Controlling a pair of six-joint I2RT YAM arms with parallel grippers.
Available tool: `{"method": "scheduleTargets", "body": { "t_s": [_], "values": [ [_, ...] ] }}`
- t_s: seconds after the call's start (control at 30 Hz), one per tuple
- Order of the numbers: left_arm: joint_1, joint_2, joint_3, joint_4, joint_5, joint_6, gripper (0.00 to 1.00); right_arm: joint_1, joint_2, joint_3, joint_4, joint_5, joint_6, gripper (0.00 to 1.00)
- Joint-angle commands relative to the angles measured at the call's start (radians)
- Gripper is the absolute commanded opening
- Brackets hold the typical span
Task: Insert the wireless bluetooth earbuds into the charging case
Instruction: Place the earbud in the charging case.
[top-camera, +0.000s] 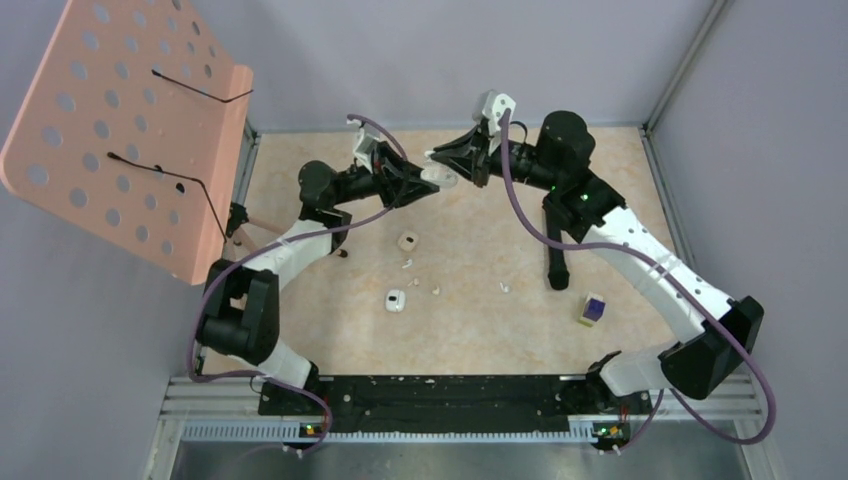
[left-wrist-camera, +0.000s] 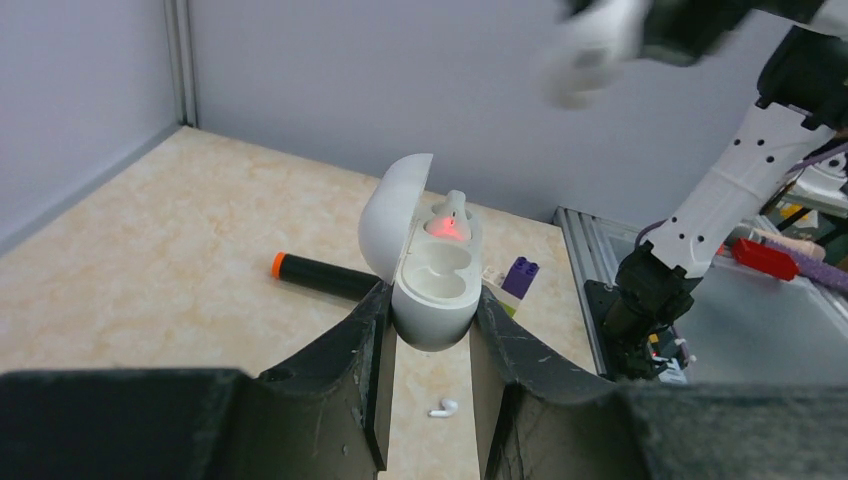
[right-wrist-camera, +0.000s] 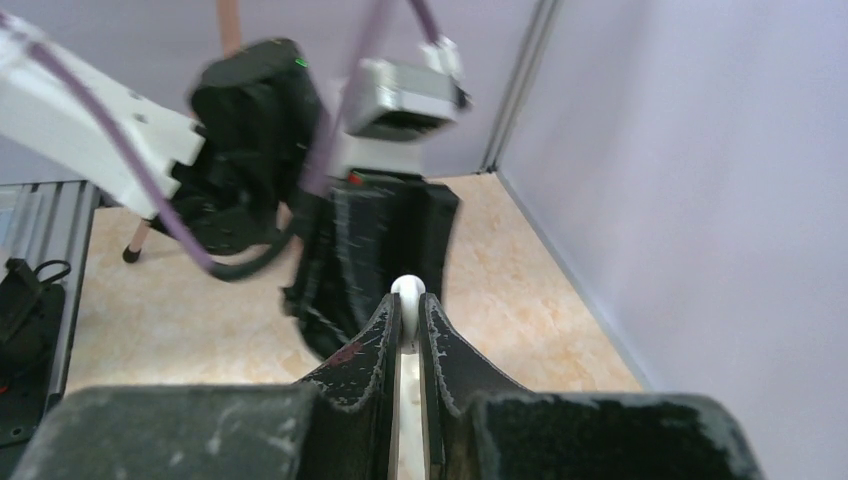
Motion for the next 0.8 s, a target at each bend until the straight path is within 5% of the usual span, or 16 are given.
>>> {"method": "scheduleTargets", "body": {
  "t_s": [0.0, 0.77],
  "values": [
    [0.000, -0.103, -0.074, -0.030, 0.049, 0.105, 0.00, -0.060, 0.053, 0.074, -0.020, -0.014, 0.058, 0.00],
    [0.008, -0.108, -0.041, -0.071, 0.084, 0.141, 0.00, -0.074, 0.055, 0.024, -0.055, -0.205, 0.053, 0.00]
  ]
}}
